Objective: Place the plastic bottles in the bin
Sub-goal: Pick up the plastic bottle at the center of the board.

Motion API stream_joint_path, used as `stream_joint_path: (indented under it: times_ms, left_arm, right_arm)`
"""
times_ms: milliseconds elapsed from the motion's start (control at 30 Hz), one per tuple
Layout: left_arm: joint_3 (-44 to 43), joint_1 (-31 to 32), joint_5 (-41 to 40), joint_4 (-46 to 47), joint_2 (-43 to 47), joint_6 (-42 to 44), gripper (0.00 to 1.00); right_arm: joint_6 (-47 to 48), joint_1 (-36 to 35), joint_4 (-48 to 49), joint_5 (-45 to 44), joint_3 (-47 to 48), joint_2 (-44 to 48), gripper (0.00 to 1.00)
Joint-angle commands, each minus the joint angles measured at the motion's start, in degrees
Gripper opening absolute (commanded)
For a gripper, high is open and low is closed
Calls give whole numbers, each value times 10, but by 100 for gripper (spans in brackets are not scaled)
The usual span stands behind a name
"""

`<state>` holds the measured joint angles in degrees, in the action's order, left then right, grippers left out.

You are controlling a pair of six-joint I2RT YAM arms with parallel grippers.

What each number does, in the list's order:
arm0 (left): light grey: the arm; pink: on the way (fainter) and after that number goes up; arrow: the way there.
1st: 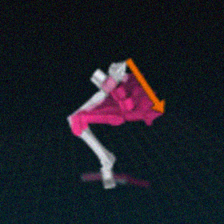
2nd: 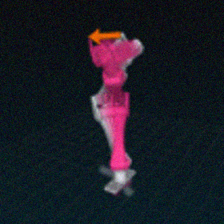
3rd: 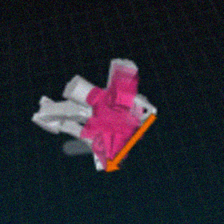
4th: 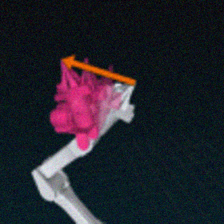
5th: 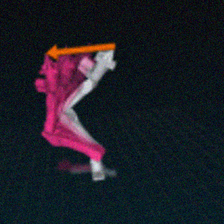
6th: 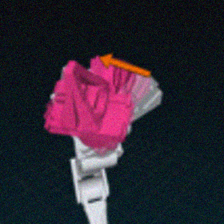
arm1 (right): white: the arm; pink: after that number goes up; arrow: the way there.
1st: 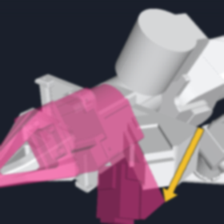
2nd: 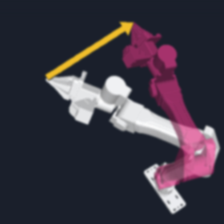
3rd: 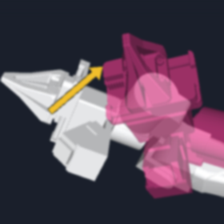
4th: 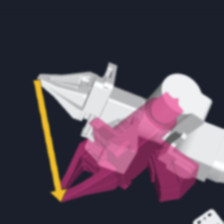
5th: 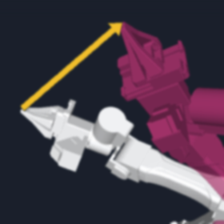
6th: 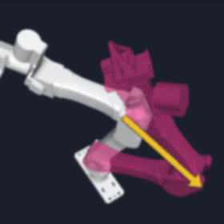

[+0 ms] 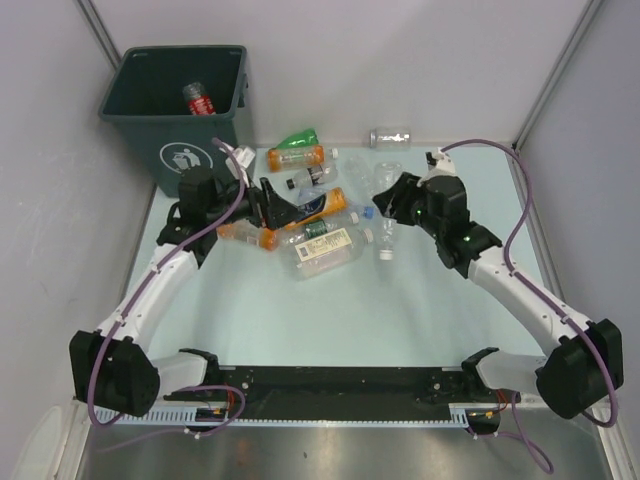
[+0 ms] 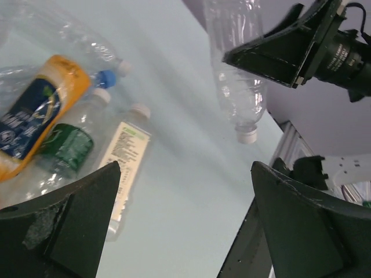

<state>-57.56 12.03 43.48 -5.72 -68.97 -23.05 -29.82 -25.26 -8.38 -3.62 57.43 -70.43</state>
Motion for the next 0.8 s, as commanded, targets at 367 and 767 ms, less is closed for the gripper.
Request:
stream_joint_path:
  times_ms: [367, 767]
  left_arm:
    - [54, 64, 124, 209, 4, -112, 100]
    - [97, 79, 175, 372, 9, -209, 95]
  right_arm:
    - [-211, -147, 391, 121, -22, -21, 41]
    - [-212, -182, 464, 121, -21, -52, 49]
